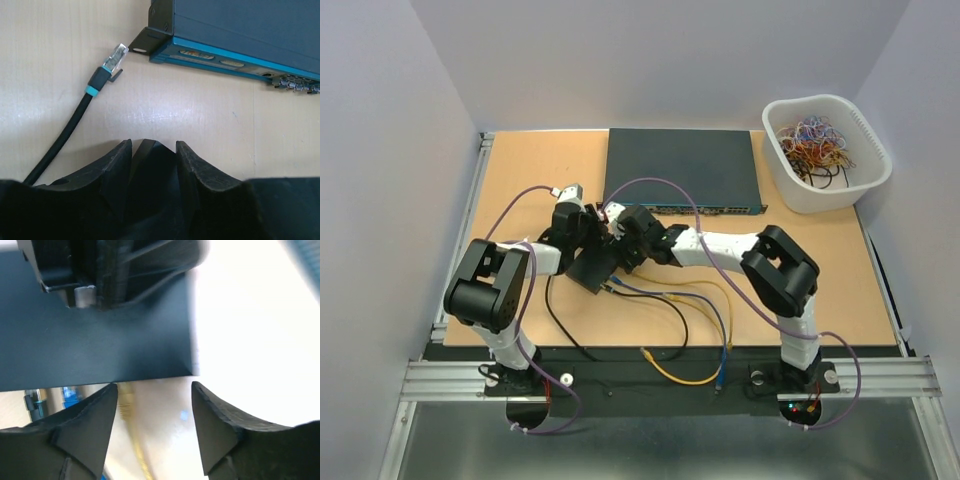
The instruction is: Insert the plug into the switch port
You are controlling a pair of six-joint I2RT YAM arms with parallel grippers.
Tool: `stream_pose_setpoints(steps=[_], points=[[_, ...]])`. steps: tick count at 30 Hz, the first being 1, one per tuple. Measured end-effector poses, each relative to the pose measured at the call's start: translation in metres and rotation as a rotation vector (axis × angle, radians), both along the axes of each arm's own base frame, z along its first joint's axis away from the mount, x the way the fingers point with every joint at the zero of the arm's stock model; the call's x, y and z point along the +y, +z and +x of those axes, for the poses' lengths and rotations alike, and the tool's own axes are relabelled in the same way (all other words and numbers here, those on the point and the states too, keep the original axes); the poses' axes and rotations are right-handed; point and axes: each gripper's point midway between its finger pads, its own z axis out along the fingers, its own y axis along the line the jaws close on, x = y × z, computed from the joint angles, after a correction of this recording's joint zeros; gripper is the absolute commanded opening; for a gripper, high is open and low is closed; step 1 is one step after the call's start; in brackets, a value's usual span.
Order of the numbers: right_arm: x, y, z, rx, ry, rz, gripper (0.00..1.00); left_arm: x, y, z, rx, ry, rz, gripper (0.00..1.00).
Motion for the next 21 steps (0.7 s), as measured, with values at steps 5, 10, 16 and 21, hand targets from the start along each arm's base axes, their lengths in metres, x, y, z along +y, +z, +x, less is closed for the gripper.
stream_pose_setpoints(steps=[5, 10, 16, 21], points=[[-0.004, 0.072, 0.014, -0.148, -0.058, 0.107, 0.74, 0.007, 0.001, -0.005, 0.065, -0.016, -0.013, 0.50], [-0.023, 0.158, 0.010, -0.277, -0.119, 0.253, 0.67, 0.018, 0.003, -0.003, 0.097, -0.007, -0.010, 0.50], [-0.079, 0.155, -0.038, -0.216, -0.191, 0.306, 0.37, 0.030, 0.017, 0.000, 0.071, 0.018, -0.010, 0.49], [-0.116, 0.100, -0.087, -0.057, -0.229, 0.268, 0.23, 0.031, 0.024, -0.004, 0.049, 0.017, -0.014, 0.49]])
